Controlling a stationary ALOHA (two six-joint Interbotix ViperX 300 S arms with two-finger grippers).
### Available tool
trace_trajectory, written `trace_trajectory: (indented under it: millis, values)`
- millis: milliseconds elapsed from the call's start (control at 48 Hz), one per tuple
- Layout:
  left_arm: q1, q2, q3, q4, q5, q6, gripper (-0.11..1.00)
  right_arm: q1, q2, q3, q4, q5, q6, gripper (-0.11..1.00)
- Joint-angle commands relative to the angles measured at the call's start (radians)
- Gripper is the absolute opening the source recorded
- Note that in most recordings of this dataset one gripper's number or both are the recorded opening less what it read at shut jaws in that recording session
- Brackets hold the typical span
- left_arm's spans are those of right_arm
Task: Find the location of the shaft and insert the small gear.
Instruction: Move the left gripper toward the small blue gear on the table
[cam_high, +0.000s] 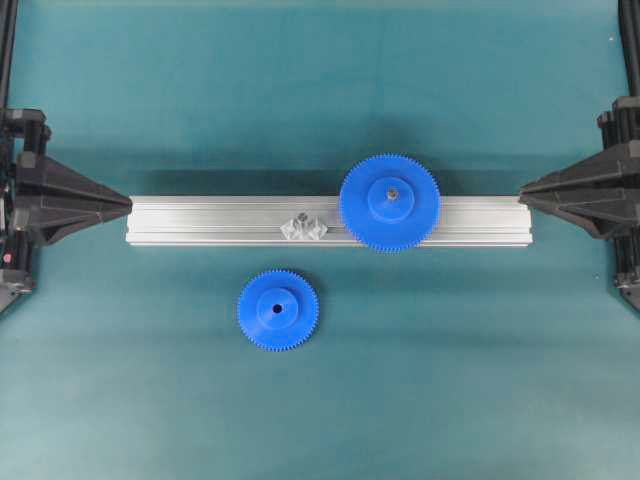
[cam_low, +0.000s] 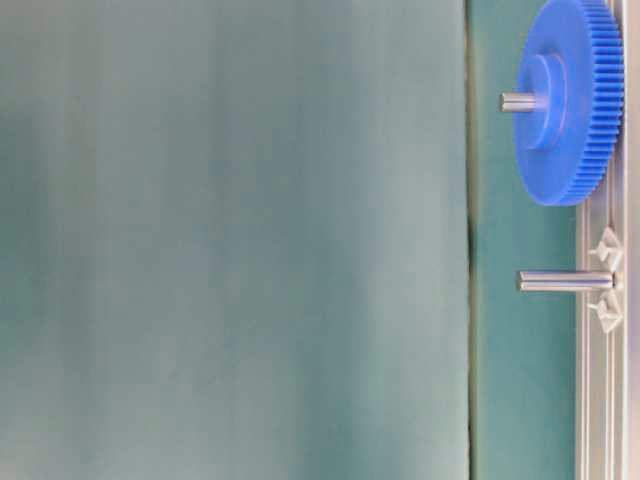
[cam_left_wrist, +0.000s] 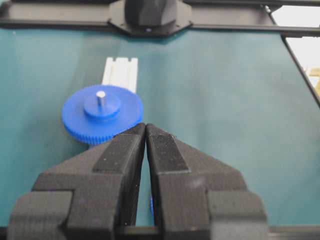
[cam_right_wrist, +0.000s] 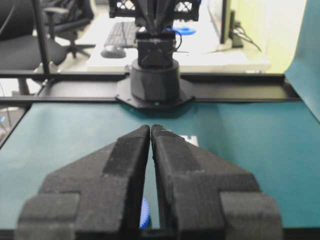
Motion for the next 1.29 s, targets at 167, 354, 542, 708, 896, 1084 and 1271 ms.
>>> trace_trajectory:
  millis: [167, 354, 542, 708, 896, 1084, 1271]
  values:
    - [-0.038, 0.103, -0.11, 0.012, 0.158, -0.049, -0.01, 0.006, 0.058, -0.035, 0.057, 0.244, 0.066, 0.19]
    - [-0.057, 0.23, -0.187, 0.012, 0.225, -0.043, -0.01, 0.002, 0.077, -0.086, 0.049, 0.357, 0.084, 0.14]
    - [-0.061, 0.37, -0.225, 0.014, 0.235, -0.048, -0.01, 0.002, 0.127, -0.127, 0.048, 0.459, 0.084, 0.14]
    - [-0.074, 0.466, -0.278, 0.014, 0.259, -0.054, 0.03, 0.002, 0.181, -0.153, 0.048, 0.545, 0.083, 0.14]
    - [-0.084, 0.54, -0.33, 0.014, 0.319, -0.054, 0.35, 0.002, 0.229, -0.16, 0.046, 0.577, 0.083, 0.14]
    - [-0.097, 0.612, -0.373, 0.012, 0.324, -0.055, 0.86, -0.009, 0.258, -0.158, 0.04, 0.577, 0.084, 0.16]
    - [-0.104, 0.718, -0.402, 0.012, 0.324, -0.058, 0.91, -0.031, 0.268, -0.156, 0.037, 0.577, 0.083, 0.16]
